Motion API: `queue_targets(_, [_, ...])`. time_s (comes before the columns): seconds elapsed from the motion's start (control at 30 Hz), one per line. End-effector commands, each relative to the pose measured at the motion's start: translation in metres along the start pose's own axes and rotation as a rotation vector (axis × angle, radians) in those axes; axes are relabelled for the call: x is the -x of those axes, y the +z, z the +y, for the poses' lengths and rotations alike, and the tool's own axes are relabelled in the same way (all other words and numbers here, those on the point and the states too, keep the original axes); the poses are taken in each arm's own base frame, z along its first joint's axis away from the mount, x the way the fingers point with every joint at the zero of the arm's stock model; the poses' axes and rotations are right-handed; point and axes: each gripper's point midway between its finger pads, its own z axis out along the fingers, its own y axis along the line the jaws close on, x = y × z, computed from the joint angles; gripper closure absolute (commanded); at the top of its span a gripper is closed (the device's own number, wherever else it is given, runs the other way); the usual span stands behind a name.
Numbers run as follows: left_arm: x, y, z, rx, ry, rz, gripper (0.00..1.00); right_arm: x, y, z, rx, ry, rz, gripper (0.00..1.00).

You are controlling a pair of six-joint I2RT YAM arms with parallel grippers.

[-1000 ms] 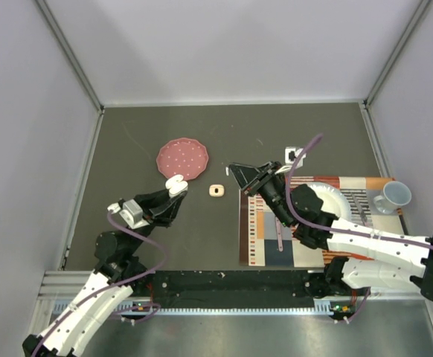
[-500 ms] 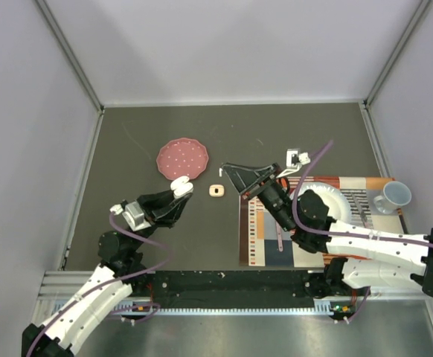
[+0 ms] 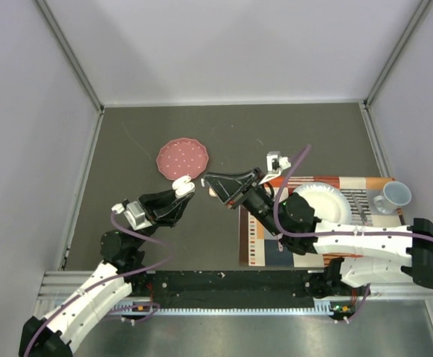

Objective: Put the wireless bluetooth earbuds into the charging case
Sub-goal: Insert the left earbud into the left side groove of the charging case.

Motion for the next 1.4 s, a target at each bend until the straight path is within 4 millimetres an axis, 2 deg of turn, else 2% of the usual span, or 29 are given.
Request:
queue_targets(0.0, [0.014, 0.000, -0.003, -0.009, 0.014, -0.061, 1.00, 0.016, 0.011, 0.037, 0.107, 0.028, -0.052, 1.00])
queue_targets(0.33, [0.012, -0.003, -0.005, -0.012, -0.015, -0.067, 1.00, -0.008, 0.024, 0.047, 0.135, 0.031, -0.024, 1.00])
queue_targets(0.73, [0.016, -0.005, -0.005, -0.007, -0.008, -0.081, 1.00, -0.037, 0.037, 0.036, 0.102, 0.011, 0.032, 1.00])
queue_targets(1.37, [0.016, -0.006, 0.000, 0.021, -0.012, -0.080, 1.00, -0.054, 0.039, 0.026, 0.088, -0.015, 0.060, 1.00])
